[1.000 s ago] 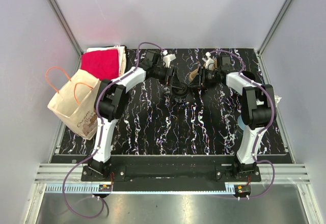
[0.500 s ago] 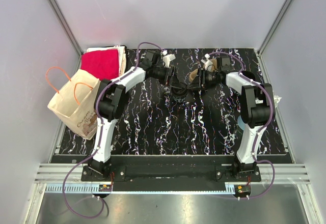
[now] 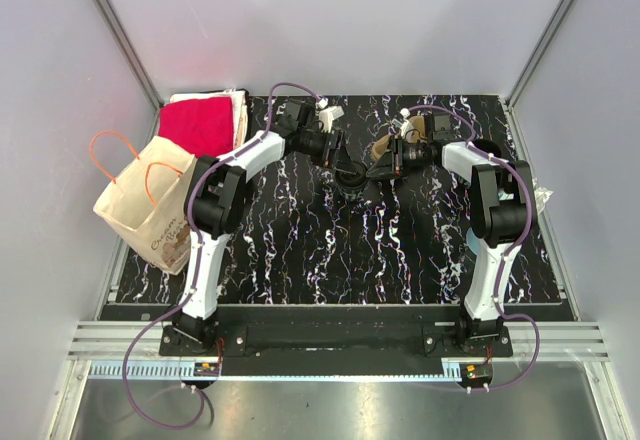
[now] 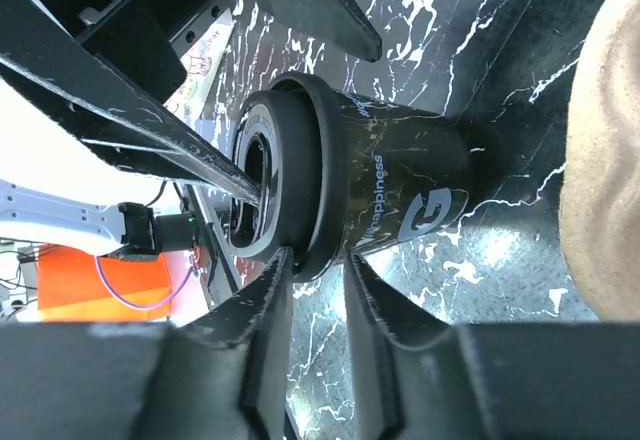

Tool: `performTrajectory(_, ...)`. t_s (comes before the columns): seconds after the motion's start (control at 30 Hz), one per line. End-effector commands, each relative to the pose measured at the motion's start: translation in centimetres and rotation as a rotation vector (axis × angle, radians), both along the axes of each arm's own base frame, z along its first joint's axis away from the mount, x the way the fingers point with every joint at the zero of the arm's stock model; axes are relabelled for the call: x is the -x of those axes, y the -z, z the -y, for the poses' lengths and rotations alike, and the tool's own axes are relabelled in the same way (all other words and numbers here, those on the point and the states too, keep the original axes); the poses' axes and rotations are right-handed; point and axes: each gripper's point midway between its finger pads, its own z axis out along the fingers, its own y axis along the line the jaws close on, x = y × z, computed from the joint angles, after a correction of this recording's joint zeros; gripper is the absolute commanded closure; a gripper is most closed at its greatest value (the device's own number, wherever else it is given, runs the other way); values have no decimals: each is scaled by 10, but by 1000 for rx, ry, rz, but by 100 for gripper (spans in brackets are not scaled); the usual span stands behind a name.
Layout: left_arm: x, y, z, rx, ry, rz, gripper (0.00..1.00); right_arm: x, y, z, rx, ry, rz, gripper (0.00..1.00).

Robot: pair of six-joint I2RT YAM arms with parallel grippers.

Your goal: Pack the takeout coffee

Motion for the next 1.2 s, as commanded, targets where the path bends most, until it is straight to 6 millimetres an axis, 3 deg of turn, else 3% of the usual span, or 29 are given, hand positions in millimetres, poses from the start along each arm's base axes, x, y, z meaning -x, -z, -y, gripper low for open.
performTrajectory(0.0, 0, 27, -7, -97, -23, 34, 10, 6, 20, -7, 38, -2, -25, 72)
performTrajectory(0.13, 2, 27, -8, -101, -18, 42, 10, 8, 27, -5, 63, 8, -24, 80)
performTrajectory(0.37, 5, 22, -9, -108, -12, 68, 10, 19, 49, -3, 144, 11, -25, 84)
performTrajectory(0.57, 7, 21, -11, -112, -11, 72, 10, 18, 59, -1, 190, 27, -20, 86)
performTrajectory(0.87, 6, 23, -13, -115, -17, 72, 10, 7, 16, -5, 153, 22, 78, 81)
performTrajectory(1.0, 3, 22, -17, -107, -29, 67, 11, 9, 8, -7, 143, 2, 89, 76)
performTrajectory(1.17, -14, -1, -24, -72, -50, 111, 9, 12, -8, -4, 148, -24, 143, 50)
